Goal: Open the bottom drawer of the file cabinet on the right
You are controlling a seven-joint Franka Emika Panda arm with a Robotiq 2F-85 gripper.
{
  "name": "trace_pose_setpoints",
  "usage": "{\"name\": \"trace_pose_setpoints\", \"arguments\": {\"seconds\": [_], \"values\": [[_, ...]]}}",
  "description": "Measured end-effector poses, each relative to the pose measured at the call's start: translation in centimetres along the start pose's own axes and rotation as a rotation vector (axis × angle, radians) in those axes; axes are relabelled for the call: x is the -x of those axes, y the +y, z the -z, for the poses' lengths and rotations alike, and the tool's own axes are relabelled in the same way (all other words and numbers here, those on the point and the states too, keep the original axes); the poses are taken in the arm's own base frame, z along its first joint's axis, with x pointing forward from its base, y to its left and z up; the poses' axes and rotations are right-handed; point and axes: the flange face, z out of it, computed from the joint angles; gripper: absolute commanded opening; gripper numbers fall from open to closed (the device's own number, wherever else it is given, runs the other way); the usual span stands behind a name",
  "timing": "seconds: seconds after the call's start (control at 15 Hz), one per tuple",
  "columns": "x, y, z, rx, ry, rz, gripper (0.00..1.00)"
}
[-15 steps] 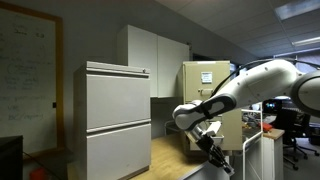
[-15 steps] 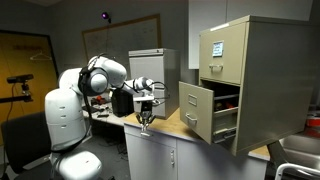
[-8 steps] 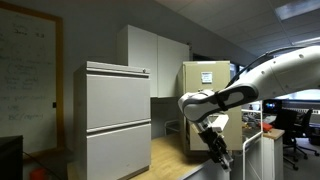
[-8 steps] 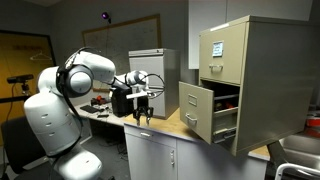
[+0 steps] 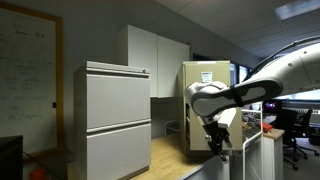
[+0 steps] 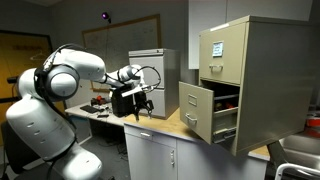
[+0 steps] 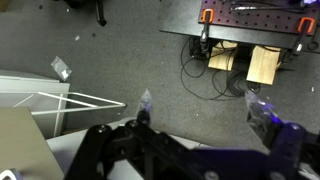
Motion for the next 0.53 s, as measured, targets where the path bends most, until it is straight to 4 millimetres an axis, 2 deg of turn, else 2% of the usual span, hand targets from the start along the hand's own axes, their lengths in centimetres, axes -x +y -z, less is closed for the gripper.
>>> {"name": "trace_pose_setpoints", "arguments": {"seconds": [0.27,0.53], "values": [[0.3,1.5,0.9,0.21,0.083,-0.004,1.0],[-0.8,3.6,1.8,0.444,0.163,0.01,1.0]]}}
